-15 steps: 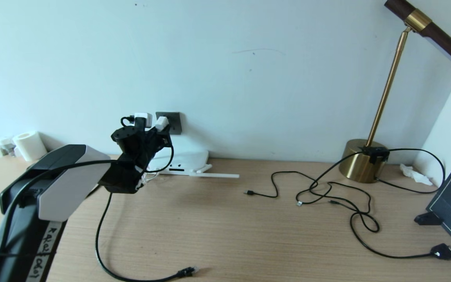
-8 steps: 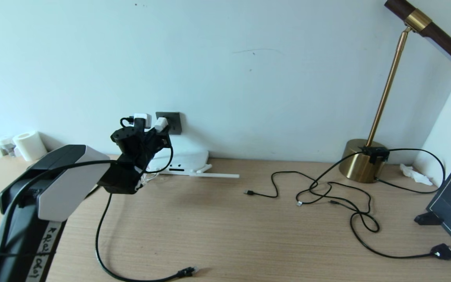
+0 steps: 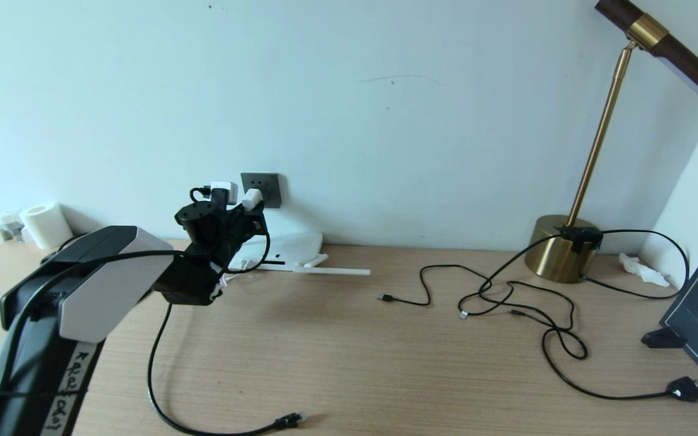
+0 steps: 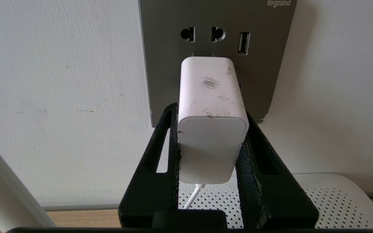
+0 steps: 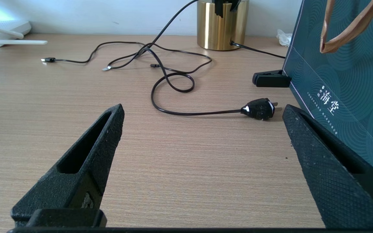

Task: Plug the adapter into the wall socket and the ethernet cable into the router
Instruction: Plug plug into socket

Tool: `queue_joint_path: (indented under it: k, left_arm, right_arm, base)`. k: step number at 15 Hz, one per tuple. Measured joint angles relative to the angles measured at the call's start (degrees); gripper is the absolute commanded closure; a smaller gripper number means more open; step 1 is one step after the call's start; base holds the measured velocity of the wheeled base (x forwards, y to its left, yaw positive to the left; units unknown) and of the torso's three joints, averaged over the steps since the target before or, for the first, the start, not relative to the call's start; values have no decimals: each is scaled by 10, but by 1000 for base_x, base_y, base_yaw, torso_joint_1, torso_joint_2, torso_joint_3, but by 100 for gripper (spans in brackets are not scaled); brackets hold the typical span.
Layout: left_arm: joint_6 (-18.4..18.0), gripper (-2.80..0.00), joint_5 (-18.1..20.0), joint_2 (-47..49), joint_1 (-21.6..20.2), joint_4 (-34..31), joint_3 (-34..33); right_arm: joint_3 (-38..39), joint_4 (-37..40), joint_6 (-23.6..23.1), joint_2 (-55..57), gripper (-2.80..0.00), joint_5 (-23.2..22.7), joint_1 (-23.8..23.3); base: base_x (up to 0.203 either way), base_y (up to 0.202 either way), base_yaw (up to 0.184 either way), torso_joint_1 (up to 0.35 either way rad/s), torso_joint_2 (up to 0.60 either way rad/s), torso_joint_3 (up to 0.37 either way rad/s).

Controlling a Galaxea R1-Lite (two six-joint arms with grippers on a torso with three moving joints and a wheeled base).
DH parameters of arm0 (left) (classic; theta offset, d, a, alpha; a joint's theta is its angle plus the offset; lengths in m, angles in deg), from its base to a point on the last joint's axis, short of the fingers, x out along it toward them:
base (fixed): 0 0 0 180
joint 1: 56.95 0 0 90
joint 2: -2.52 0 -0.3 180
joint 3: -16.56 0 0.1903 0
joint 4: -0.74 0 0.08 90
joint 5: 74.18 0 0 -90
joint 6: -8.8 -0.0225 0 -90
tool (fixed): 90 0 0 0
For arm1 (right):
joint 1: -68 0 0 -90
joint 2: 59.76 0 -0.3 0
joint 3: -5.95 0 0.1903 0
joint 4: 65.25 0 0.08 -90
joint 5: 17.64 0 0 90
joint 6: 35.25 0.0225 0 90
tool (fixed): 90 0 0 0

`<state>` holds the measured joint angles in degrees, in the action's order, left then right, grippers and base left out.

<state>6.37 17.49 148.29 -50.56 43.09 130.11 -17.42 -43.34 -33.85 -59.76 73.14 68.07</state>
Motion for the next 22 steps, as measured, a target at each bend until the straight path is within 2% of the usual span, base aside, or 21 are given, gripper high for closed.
queue_joint_path:
  k: [22]
  left_arm:
    - [1, 0, -1, -7, 8, 15, -6]
  right_arm:
    - [0, 0, 0, 0, -280, 0, 0]
  base:
    - [0, 0, 0, 0, 0, 0]
